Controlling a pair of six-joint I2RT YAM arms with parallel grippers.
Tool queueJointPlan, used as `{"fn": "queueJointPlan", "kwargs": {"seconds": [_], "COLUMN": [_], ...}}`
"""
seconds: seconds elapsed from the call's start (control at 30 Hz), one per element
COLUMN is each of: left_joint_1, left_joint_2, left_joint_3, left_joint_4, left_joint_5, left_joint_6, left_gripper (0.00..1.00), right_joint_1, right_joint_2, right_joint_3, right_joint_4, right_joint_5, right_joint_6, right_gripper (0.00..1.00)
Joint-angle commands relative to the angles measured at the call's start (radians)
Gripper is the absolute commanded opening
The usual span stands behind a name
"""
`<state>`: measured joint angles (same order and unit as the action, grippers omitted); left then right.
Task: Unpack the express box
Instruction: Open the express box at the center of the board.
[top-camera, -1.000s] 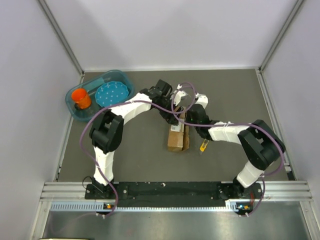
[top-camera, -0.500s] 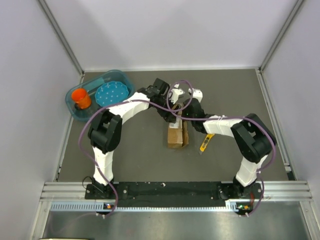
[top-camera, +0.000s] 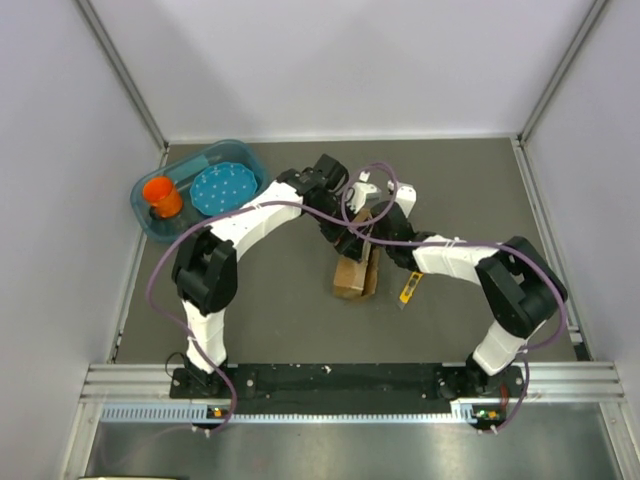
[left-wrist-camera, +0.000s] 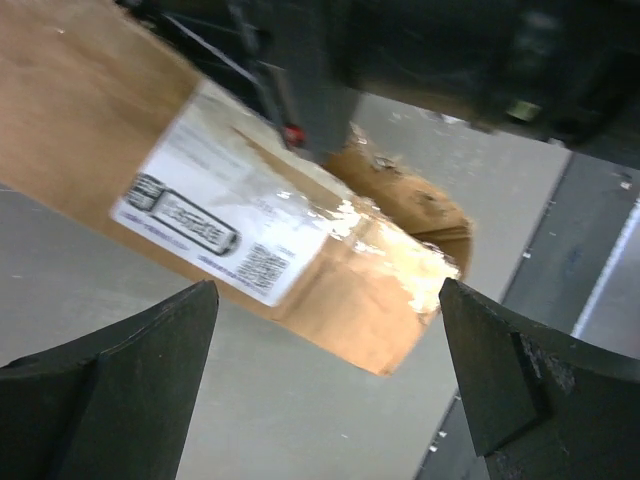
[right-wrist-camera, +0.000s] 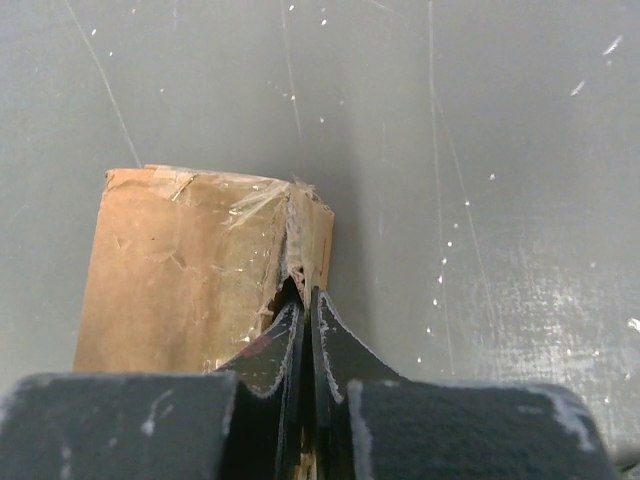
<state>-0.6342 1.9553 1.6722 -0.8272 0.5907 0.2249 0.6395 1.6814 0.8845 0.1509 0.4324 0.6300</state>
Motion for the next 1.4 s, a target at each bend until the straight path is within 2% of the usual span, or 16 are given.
{"fn": "queueJointPlan", "kwargs": {"seconds": [0.0,0.1,0.3,0.37,0.6,0.67,0.8,0.9,1.03,1.13,1.17,1.23,1.27,1.3,1.33,1.37], "left_joint_1": [-0.080,-0.133,-0.206,-0.217,-0.243,-0.210,-0.053,-0.027,-0.022,0.054,0.106,0.137,0.134,0.134,0.130,0.111], "left_joint_2": [-0.094,-0.131,-0.137,-0.136,-0.187,-0.182,-0.240,-0.292,-0.377,-0.375,-0.354,-0.257,-0.236,-0.263,-0.316,-0.391], "left_joint_3": [-0.011,-0.084,-0.187,-0.229,-0.313,-0.305,-0.341,-0.304,-0.207,-0.146,-0.109,0.093,0.174,0.225,0.177,0.079], "left_joint_4": [0.003,0.098,0.235,0.293,0.359,0.335,0.355,0.321,0.160,0.039,-0.104,-0.291,-0.381,-0.350,-0.275,-0.011], "left_joint_5": [0.054,-0.061,-0.394,-0.451,-0.426,-0.407,-0.260,-0.200,-0.248,-0.295,-0.184,-0.077,-0.113,-0.139,-0.179,-0.222], "left_joint_6": [-0.036,-0.056,-0.075,-0.078,-0.200,-0.222,-0.282,-0.279,-0.176,-0.162,-0.095,0.011,0.037,0.034,0.024,-0.017], "left_gripper": [0.99,0.99,0.99,0.99,0.99,0.99,0.99,0.99,0.99,0.99,0.99,0.99,0.99,0.99,0.99,0.99], "right_joint_1": [0.034,0.040,0.038,0.035,0.009,0.008,-0.004,-0.018,-0.035,-0.035,-0.037,-0.038,-0.037,-0.037,-0.037,-0.038], "right_joint_2": [-0.060,-0.048,0.013,0.035,0.084,0.072,0.058,0.066,0.070,0.060,0.054,0.047,0.047,0.050,0.054,0.060], "right_joint_3": [0.060,0.083,0.135,0.159,0.203,0.194,0.166,0.160,0.149,0.133,0.122,0.100,0.096,0.094,0.097,0.103], "right_joint_4": [-0.031,-0.053,-0.096,-0.122,-0.175,-0.163,-0.125,-0.108,-0.073,-0.047,-0.030,-0.019,-0.019,-0.016,-0.016,-0.019], "right_joint_5": [0.057,0.071,0.042,0.023,-0.012,-0.011,-0.015,-0.026,-0.061,-0.049,-0.044,-0.043,-0.047,-0.047,-0.053,-0.063], "right_joint_6": [0.059,0.076,0.158,0.200,0.273,0.270,0.260,0.254,0.244,0.223,0.224,0.229,0.235,0.241,0.260,0.266], "right_gripper": [0.00,0.00,0.00,0.00,0.00,0.00,0.00,0.00,0.00,0.00,0.00,0.00,0.00,0.00,0.00,0.00]}}
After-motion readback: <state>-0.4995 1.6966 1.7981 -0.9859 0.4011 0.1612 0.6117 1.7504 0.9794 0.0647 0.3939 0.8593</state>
